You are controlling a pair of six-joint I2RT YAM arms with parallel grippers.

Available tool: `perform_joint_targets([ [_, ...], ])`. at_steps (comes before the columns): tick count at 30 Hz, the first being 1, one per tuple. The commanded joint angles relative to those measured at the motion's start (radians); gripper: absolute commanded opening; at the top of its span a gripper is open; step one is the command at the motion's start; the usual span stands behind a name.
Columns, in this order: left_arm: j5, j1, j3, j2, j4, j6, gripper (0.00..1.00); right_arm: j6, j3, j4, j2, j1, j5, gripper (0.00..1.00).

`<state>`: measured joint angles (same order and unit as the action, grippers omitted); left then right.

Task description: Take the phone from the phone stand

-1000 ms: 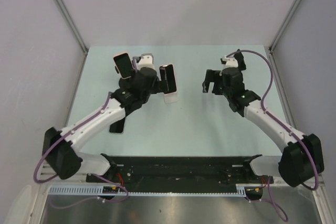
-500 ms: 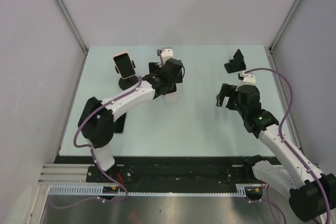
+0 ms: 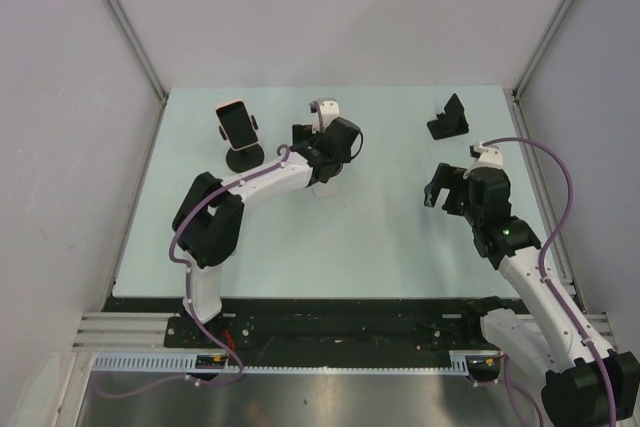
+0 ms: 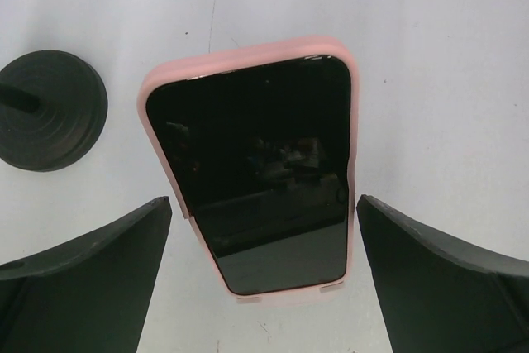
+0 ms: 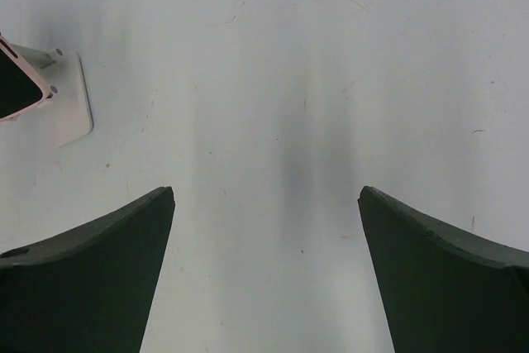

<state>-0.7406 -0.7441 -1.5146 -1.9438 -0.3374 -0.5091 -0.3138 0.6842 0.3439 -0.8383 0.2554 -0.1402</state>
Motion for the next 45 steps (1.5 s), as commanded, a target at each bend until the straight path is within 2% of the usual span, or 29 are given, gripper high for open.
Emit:
perform_joint_targets([
  [1,-0.042,-0.005,-0.03,-0.009,0.011,-0.032,1.0,-0.001,-0.005,-0.017,0.002,-0.008,0.044,1.0],
  [6,-0.006,-0.005,-0.01,0.0,0.011,-0.055,0.98,0.004,-0.006,-0.02,0.002,-0.015,0.045,0.99],
  [20,0.052,0.008,0.008,0.019,0.012,-0.092,0.76,0.007,-0.006,-0.023,-0.004,-0.021,0.06,0.99],
  [27,0.084,0.026,0.036,0.074,0.012,-0.072,0.49,0.007,-0.006,-0.026,-0.004,-0.027,0.065,0.99],
  [33,0.133,0.038,0.036,0.146,0.012,0.0,0.36,0.007,-0.006,-0.029,-0.008,-0.03,0.065,0.98],
  [45,0.322,0.09,0.076,0.319,-0.028,0.172,0.31,0.007,-0.006,-0.033,-0.008,-0.031,0.073,0.98],
])
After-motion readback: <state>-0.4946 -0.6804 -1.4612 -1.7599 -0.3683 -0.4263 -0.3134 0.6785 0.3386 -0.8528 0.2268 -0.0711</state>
